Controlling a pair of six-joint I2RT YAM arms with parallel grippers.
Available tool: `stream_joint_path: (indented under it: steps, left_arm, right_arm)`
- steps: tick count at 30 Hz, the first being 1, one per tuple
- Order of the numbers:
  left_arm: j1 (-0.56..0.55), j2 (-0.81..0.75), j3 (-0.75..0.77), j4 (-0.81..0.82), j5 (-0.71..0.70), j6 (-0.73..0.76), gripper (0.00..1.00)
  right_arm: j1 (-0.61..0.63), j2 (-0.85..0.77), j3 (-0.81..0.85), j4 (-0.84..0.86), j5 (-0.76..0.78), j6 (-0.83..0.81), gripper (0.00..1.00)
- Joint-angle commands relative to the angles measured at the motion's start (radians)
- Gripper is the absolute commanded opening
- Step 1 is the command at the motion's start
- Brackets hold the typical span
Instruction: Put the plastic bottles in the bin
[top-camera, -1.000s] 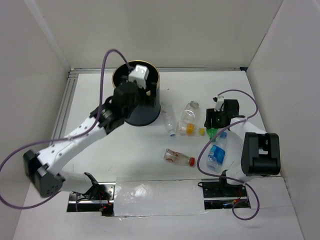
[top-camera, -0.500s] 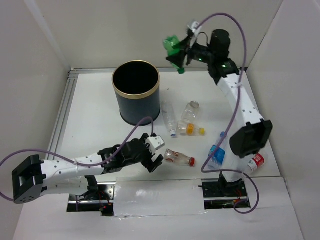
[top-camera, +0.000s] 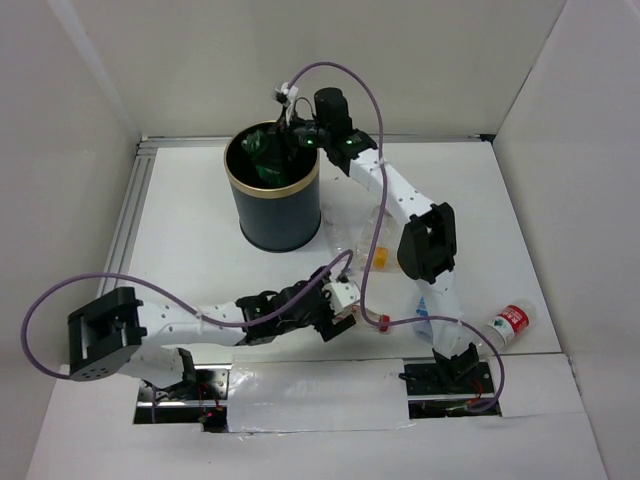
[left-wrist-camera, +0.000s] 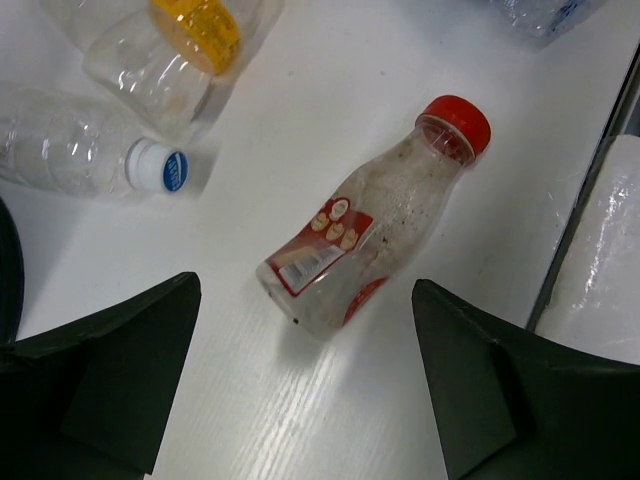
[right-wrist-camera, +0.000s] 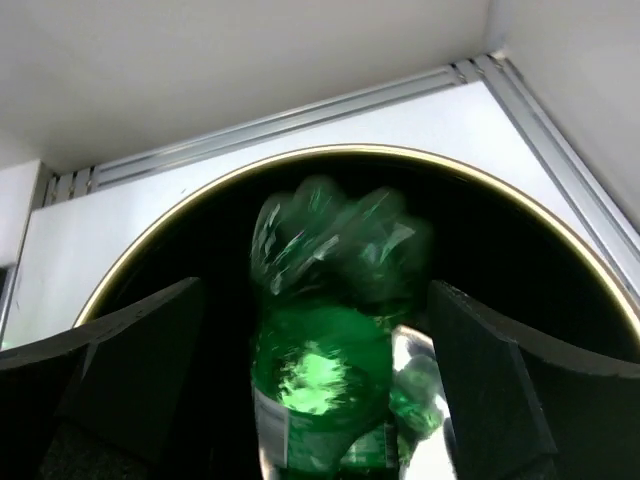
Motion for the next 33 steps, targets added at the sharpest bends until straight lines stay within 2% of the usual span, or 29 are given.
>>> stream_joint_path:
  steps: [1, 5, 8, 9, 12, 13, 15, 17, 18, 19, 23, 24, 25, 26, 30, 31, 33]
  left_arm:
    - [-0.017, 0.087, 0.067, 0.131, -0.010, 0.076, 1.00]
    - [-0.017, 0.198, 0.108, 0.163, 0.010, 0.102, 1.00]
    - [-0.026, 0.287, 0.153, 0.163, 0.068, 0.150, 0.98]
    - [-0.026, 0.307, 0.165, 0.134, 0.088, 0.176, 0.98]
    - [-0.026, 0.380, 0.222, 0.068, 0.166, 0.223, 0.94]
    - [-0.026, 0.396, 0.245, 0.027, 0.192, 0.223, 0.92]
    - [-0.026, 0.427, 0.268, -0.018, 0.238, 0.233, 0.85]
    - [-0.026, 0.467, 0.300, -0.056, 0.249, 0.223, 0.73]
    - [-0.026, 0.467, 0.300, -0.070, 0.249, 0.223, 0.60]
    - [-0.026, 0.467, 0.300, -0.070, 0.237, 0.199, 0.53]
    - [-0.026, 0.396, 0.265, -0.044, 0.174, 0.138, 0.33]
    - [-0.026, 0.348, 0.265, -0.044, 0.138, 0.127, 0.21]
    - [-0.026, 0.320, 0.265, -0.073, 0.119, 0.099, 0.03]
    - [-0.026, 0.289, 0.291, -0.087, 0.097, 0.084, 0.00]
    - [-0.005, 0.108, 0.370, -0.144, -0.010, 0.046, 0.00]
    - [0.010, 0.041, 0.395, -0.157, -0.021, 0.045, 0.00]
    - [0.085, -0.021, 0.462, -0.167, -0.039, 0.020, 0.00]
  right_arm:
    - [-0.038, -0.099, 0.069, 0.016, 0.086, 0.035, 1.00]
    - [-0.167, -0.217, -0.022, -0.066, 0.183, 0.078, 1.00]
    - [-0.308, -0.332, -0.178, -0.155, 0.121, 0.027, 1.00]
    - [-0.345, -0.365, -0.280, -0.173, 0.092, 0.013, 1.00]
    - [-0.486, -0.480, -0.439, -0.227, 0.048, -0.028, 1.00]
    - [-0.547, -0.509, -0.552, -0.227, 0.020, -0.039, 1.00]
    - [-0.600, -0.601, -0.673, -0.238, -0.003, -0.091, 1.00]
    - [-0.633, -0.658, -0.831, -0.251, 0.018, -0.147, 1.00]
    - [-0.634, -0.709, -0.878, -0.261, 0.032, -0.193, 0.97]
    - [-0.646, -0.733, -0.919, -0.261, 0.057, -0.204, 0.96]
    - [-0.669, -0.828, -1.097, -0.273, 0.042, -0.275, 0.88]
    - [-0.678, -0.840, -1.119, -0.288, 0.025, -0.302, 0.85]
    - [-0.678, -0.851, -1.139, -0.300, 0.005, -0.382, 0.83]
    - [-0.689, -0.871, -1.174, -0.313, -0.036, -0.423, 0.79]
    - [-0.755, -0.900, -1.243, -0.369, -0.142, -0.634, 0.79]
    - [-0.765, -0.900, -1.243, -0.388, -0.159, -0.734, 0.82]
    - [-0.778, -0.900, -1.243, -0.417, -0.182, -0.815, 0.85]
